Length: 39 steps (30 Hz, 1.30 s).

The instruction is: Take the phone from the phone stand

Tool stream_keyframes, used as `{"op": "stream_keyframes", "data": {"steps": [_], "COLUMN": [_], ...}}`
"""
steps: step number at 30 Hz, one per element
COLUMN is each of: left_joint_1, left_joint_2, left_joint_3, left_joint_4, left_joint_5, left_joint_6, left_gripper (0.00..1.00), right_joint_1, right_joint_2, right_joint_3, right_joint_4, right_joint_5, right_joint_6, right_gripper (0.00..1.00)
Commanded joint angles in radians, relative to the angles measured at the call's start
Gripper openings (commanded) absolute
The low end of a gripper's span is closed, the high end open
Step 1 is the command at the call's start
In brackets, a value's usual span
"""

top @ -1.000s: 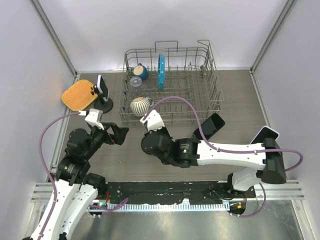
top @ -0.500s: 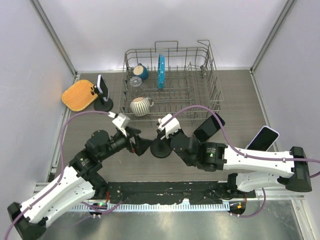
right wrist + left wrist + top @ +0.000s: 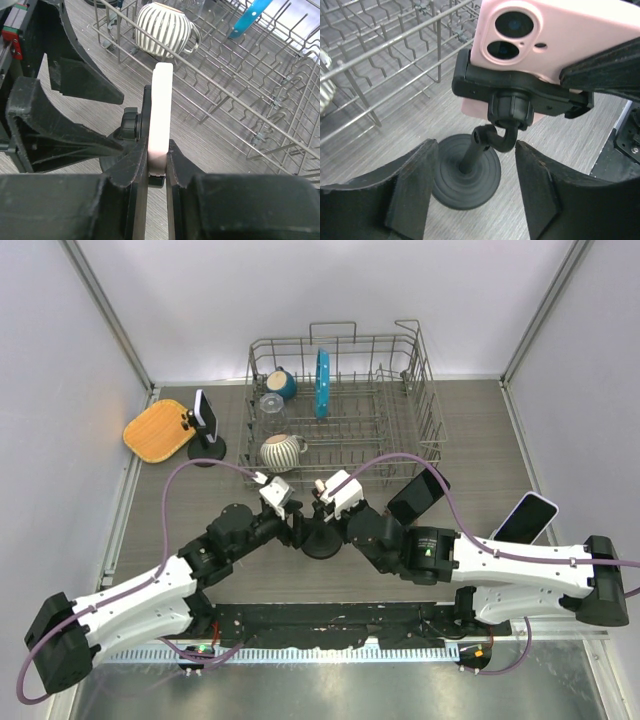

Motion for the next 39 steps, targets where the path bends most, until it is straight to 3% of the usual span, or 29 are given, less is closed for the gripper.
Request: {"op": "stream_keyframes", "data": {"steps": [1, 8, 14, 20, 23, 33, 39], "left_joint_1": [-0.006, -0.006, -0.012, -0.025, -0.029, -0.076, -0.116], "left_joint_2": [0.029, 0.087, 0.122, 0.133, 0.124, 0.067, 0.059], "left_joint_3": [0.031, 0.037, 0.038, 0.031, 0.009, -0.041, -0.044], "left_joint_4": [0.156, 0.200, 0.248, 0.256, 0.254, 0.249, 0.234], "left_joint_5": [0.009, 0.037, 0.022, 0.022, 0.020, -0.086, -0.156], "left_joint_6": [0.049, 0.040, 0.031, 0.023, 0.012, -0.005, 0.006], "left_gripper": [0.65, 0.63, 0.49, 0.01, 0.00, 0.00, 0.00], "right_joint_1": [0.000, 0.000, 0.000, 0.000, -0.010, -0.038, -0.040], "right_joint_2": [-0.045, -0.037, -0.014, -0.013, -0.014, 0.058, 0.089], "right_joint_3": [0.014, 0.009, 0.009, -0.006, -0.013, -0.005, -0.016], "right_joint_4": [0.124, 0.135, 0.145, 0.179, 0.227, 0.372, 0.435], "right_joint_5": [-0.004, -0.011, -0.031, -0.002, -0.007, 0.093, 0.124], "right_joint_6": [-0.007, 0.002, 0.011, 0.031, 0.025, -0.001, -0.023], "right_gripper": [0.01, 0.01, 0.01, 0.03, 0.07, 0.38, 0.41]}}
